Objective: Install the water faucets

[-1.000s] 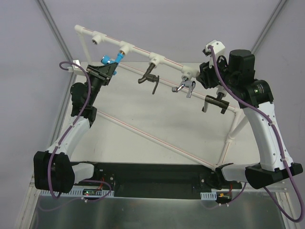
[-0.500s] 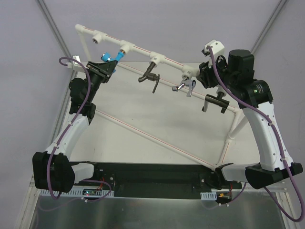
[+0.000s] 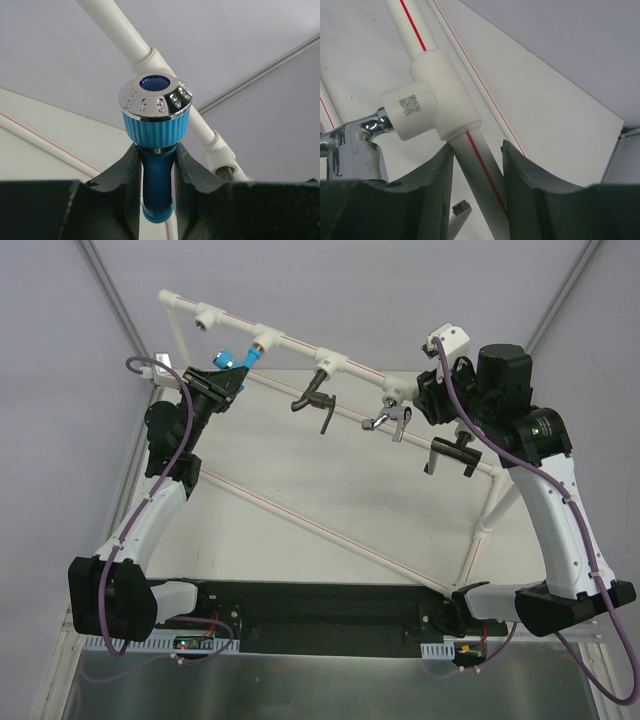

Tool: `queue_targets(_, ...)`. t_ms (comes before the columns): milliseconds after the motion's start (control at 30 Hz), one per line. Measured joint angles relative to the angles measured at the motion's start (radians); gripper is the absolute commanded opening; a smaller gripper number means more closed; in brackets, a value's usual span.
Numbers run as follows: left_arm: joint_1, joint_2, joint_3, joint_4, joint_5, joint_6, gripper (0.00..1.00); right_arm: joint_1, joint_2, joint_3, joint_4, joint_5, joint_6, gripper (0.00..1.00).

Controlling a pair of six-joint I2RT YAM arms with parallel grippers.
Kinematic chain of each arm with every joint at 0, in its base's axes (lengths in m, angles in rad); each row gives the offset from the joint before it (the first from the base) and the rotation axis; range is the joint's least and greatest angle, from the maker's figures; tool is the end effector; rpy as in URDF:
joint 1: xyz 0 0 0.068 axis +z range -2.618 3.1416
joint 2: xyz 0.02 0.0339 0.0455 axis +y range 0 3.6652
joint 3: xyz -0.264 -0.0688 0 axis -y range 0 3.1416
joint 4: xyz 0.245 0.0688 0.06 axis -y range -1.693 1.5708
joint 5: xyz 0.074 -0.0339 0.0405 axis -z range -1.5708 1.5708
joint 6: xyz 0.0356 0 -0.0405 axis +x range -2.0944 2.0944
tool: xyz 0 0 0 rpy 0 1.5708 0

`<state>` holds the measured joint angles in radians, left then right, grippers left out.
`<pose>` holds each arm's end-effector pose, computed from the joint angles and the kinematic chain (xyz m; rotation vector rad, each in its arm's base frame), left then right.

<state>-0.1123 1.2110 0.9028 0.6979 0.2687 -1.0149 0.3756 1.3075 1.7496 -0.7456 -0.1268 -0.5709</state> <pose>0.2761 -0.0406 0.3846 -0.3185 1.2354 -1.1395 0.2322 0.0964 0.4948 -0.9298 1.6245 -0.0158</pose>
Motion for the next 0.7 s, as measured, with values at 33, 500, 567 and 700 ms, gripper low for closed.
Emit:
queue_targets(33, 0.000, 0.000, 0.001, 0.000, 0.003, 0.009, 0.00, 0.001, 0.000, 0.000, 0.000, 0.002, -0.001, 0.01)
queue_targets(500, 0.000, 0.005, 0.068, -0.097, 0.046, 0.184, 0.00, 0.010, -0.009, -0.013, 0.013, 0.024, -0.021, 0.01)
queue_targets(567, 0.001, 0.010, 0.078, -0.107, 0.054, 0.209, 0.00, 0.012, -0.010, -0.014, 0.016, 0.030, -0.023, 0.01)
queue_targets(700, 0.001, 0.016, 0.097, -0.130, 0.068, 0.271, 0.00, 0.015, -0.016, -0.024, 0.026, 0.038, -0.030, 0.02)
